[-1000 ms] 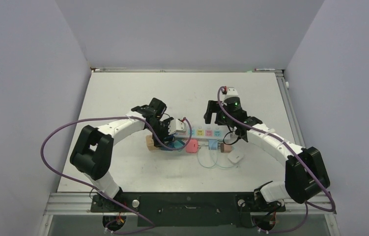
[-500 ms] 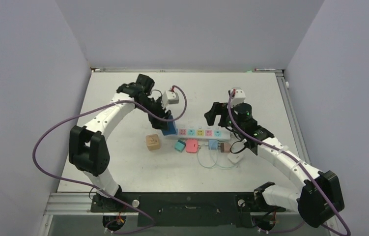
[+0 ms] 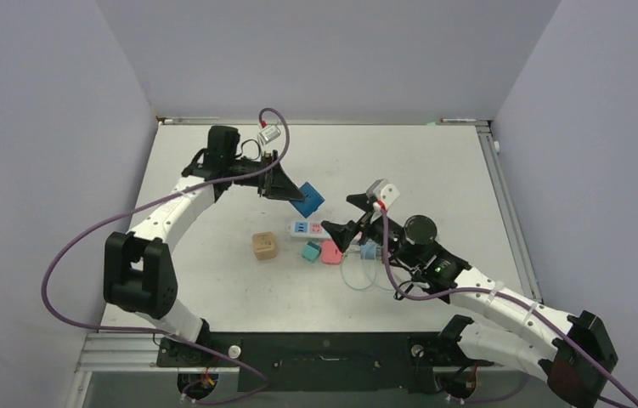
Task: Insert the plug
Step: Pick up the plug from the center of the board.
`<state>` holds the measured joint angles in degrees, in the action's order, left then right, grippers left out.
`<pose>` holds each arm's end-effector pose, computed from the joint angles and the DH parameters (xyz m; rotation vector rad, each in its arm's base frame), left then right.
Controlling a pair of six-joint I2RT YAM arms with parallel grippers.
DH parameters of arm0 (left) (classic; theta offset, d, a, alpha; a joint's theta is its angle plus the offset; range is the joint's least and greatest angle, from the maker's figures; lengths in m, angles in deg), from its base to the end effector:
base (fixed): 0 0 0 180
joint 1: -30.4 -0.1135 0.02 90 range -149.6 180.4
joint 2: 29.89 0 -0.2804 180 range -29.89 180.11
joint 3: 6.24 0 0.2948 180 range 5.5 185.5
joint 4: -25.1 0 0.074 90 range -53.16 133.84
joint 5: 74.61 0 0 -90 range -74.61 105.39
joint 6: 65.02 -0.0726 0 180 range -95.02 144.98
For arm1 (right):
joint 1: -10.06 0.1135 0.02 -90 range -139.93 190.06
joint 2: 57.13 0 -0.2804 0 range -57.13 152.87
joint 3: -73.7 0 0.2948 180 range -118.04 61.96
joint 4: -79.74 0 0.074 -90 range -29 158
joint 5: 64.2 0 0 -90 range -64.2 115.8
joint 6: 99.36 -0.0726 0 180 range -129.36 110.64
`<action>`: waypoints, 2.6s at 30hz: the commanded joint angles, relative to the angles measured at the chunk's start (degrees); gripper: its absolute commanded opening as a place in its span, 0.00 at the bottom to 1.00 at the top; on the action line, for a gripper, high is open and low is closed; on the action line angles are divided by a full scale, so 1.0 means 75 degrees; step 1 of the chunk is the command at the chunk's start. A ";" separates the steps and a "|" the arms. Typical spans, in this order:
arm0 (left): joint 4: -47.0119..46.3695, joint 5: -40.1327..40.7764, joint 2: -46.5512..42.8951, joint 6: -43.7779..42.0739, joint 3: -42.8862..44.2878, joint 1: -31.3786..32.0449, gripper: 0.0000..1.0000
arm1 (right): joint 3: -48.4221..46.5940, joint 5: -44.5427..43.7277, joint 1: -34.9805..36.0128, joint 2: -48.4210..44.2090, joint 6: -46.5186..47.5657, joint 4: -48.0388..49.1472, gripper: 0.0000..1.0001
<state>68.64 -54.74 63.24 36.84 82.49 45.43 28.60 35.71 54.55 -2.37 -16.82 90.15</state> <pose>0.3641 -0.1685 0.2976 0.6488 2.1644 -1.6842 0.2012 0.2152 0.2950 -0.6474 1.4865 0.8426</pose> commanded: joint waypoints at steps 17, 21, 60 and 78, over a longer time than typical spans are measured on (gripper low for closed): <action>-1.2473 -0.0752 -0.0921 1.0727 -0.2275 0.0164 0.19 | -0.0809 -0.1047 0.0973 0.0853 0.2297 0.1997 0.90; -1.1470 -0.0634 -0.1127 0.9867 -0.2328 0.0164 0.19 | -0.0983 -0.0937 0.0982 0.0825 0.2322 0.2010 0.90; -0.1871 0.0980 -0.1200 0.2694 0.0214 -0.0094 0.96 | -0.4800 0.3182 -0.1836 0.2667 -0.0735 -0.2639 0.05; 0.0264 0.4483 -0.2413 -0.7666 -0.1060 0.0004 0.96 | -0.4861 0.8058 -0.3014 0.3689 -0.3974 -0.2375 0.05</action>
<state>69.82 -20.40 48.07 -2.81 78.75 47.09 -8.74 88.39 31.85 28.12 -39.75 63.83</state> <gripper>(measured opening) 0.961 0.632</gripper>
